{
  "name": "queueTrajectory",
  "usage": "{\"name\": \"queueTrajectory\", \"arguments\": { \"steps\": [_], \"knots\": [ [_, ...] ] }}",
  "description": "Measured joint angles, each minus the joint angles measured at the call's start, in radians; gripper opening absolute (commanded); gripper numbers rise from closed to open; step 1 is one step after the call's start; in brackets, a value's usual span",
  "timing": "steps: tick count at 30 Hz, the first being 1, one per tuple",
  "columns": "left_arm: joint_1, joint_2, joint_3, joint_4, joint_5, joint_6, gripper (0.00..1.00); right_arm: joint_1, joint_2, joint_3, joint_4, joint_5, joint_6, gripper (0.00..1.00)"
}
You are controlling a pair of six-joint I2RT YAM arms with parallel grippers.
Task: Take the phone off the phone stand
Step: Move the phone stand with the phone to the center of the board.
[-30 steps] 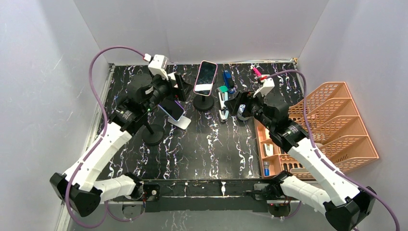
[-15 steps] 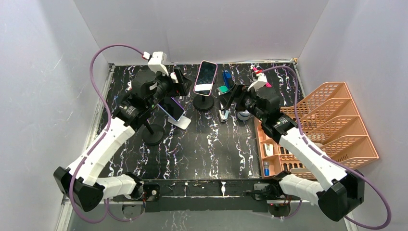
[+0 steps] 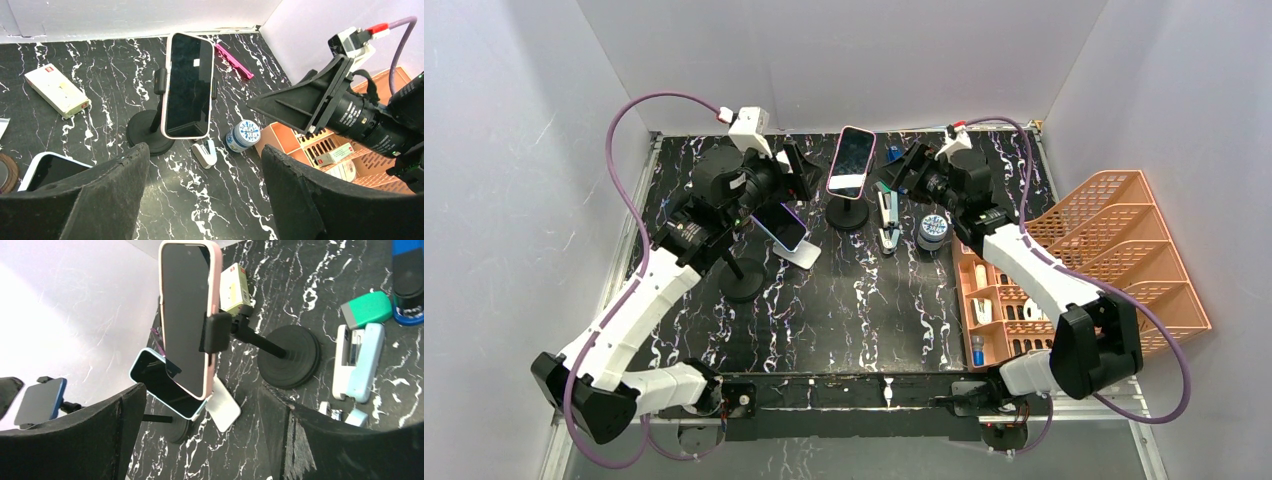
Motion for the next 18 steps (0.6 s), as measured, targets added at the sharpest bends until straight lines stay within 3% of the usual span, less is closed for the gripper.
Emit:
{"name": "queueTrajectory", "arguments": {
  "steps": [4,9,18],
  "knots": [
    [0.000,0.000,0.002,-0.023,-0.005,0.006,0.77,0.000,0.032,0.045,0.016,-0.019,0.009,0.88],
    [0.000,-0.014,0.034,-0.128,-0.119,-0.032,0.80,0.000,0.034,0.049,0.027,-0.037,0.017,0.88],
    [0.000,-0.280,0.034,-0.315,-0.362,-0.256,0.81,0.000,0.000,0.047,0.015,-0.040,0.017,0.89]
  ]
}}
